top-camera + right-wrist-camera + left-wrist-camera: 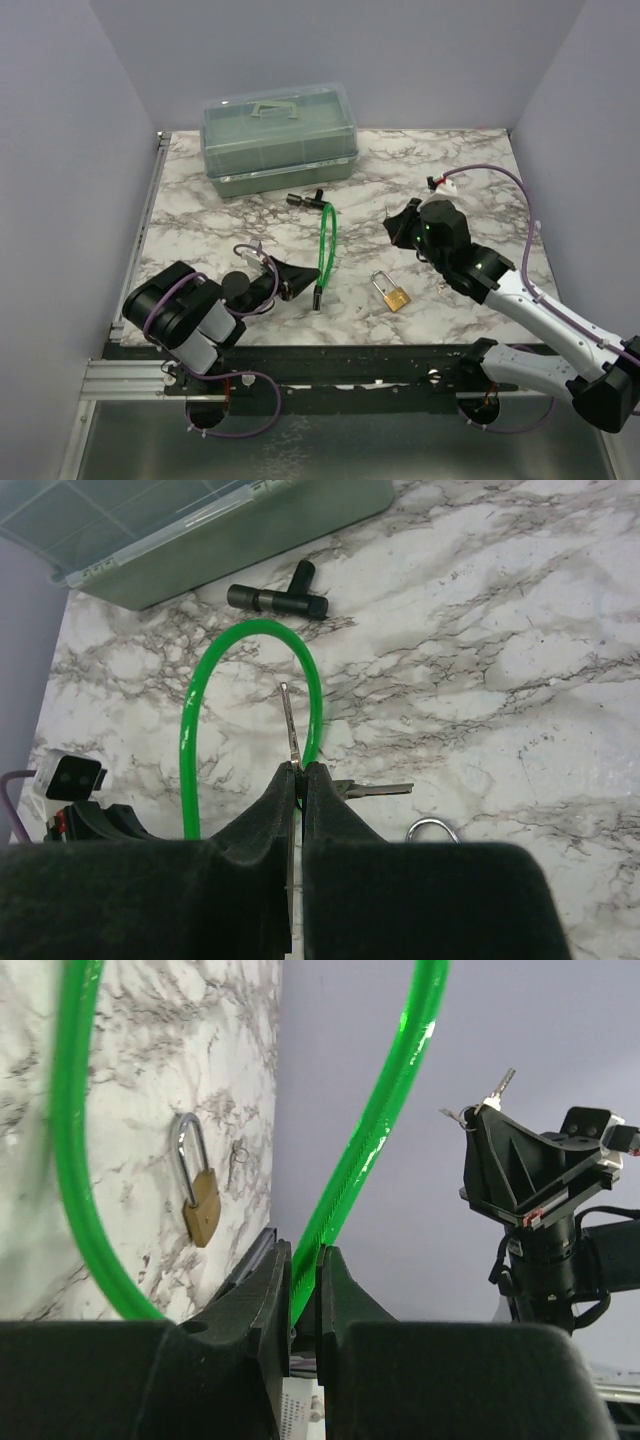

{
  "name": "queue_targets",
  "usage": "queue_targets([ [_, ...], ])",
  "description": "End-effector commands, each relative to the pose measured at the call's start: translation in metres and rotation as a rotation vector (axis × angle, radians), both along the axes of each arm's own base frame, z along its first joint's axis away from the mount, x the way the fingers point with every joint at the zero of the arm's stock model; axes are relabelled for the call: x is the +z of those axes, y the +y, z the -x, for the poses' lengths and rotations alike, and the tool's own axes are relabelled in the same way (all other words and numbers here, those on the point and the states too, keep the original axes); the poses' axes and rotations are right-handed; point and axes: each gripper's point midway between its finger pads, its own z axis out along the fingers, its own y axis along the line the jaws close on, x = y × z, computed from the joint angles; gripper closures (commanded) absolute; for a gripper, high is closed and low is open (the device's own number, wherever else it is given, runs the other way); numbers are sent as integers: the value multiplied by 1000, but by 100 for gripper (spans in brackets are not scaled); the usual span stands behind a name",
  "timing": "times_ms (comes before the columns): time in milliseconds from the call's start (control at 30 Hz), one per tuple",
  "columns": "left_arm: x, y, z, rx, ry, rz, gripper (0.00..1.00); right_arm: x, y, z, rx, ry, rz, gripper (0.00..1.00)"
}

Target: Unlock with the key

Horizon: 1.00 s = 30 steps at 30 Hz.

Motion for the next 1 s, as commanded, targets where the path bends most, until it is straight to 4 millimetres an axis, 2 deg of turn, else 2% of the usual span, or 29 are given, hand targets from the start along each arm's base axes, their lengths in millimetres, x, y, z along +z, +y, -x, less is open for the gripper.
queue_targets([
  [0,9,20,-7,112,-49,35,100,-6,7,-3,12,11,-15,100],
  [167,4,32,-2,143,-26,25,99,-6,9,-3,23,13,-19,100],
  [267,-11,42,-1,168,24,-19,89,-10,9,-1,30,21,-20,100],
  [367,-26,44,0,172,69,-82,72,-12,9,1,34,25,-28,100],
  [433,-26,44,0,165,57,-116,60,-13,9,3,37,28,-30,100],
  [500,-25,41,-1,143,39,-168,53,-13,9,3,39,28,-30,100],
  [533,-22,37,-7,135,34,-216,51,-13,8,3,40,27,-25,100],
  [567,-37,38,-8,122,87,-333,49,-14,7,3,40,28,-16,100],
  [667,-14,37,-15,102,-62,-569,45,-16,7,3,57,38,6,100],
  [733,-8,35,-19,65,-110,-671,41,-22,9,2,88,71,15,100],
  [833,-17,27,-20,-56,-114,-832,40,-33,3,-2,98,130,21,100],
  [967,-38,3,-18,-195,-48,-994,38,-34,-6,-3,94,134,6,100],
])
